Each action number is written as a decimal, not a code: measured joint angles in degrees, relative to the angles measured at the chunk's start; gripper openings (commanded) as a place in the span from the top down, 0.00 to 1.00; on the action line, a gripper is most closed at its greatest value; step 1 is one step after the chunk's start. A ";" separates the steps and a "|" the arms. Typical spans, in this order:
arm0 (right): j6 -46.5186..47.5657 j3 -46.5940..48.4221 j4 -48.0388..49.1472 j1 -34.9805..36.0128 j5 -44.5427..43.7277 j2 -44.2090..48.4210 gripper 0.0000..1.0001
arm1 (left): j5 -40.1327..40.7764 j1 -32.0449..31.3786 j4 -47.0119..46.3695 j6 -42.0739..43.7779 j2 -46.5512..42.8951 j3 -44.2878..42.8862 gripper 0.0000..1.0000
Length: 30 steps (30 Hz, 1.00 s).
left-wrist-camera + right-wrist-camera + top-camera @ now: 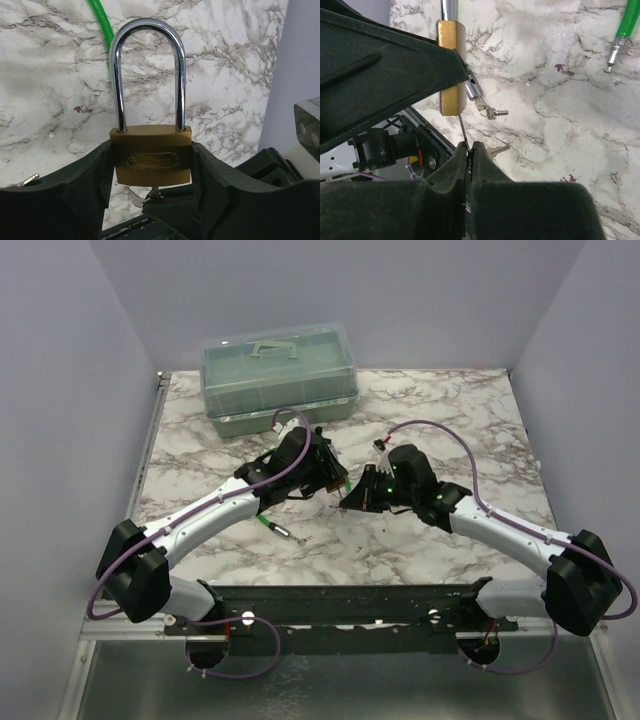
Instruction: Unlock with the key
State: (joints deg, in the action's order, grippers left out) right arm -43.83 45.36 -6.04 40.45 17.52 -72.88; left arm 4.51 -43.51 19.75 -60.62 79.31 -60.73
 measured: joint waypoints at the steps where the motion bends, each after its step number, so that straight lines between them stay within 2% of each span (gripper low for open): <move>1: 0.00 0.13 -0.09 0.00 -0.15 0.00 1.00 | 0.00 0.02 -0.22 -0.02 0.00 0.13 1.00; 17: 0.11 1.66 -1.18 0.11 -2.54 -0.98 1.00 | -0.22 0.37 -1.60 -0.68 0.00 1.09 1.00; 30: -2.71 5.99 -6.03 0.48 -4.92 -3.91 1.00 | 0.28 0.66 -2.60 -0.83 0.26 1.64 1.00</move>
State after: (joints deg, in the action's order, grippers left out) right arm -46.54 51.35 -12.08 40.93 12.60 -76.79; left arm 4.80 -42.85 17.15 -61.45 79.57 -59.09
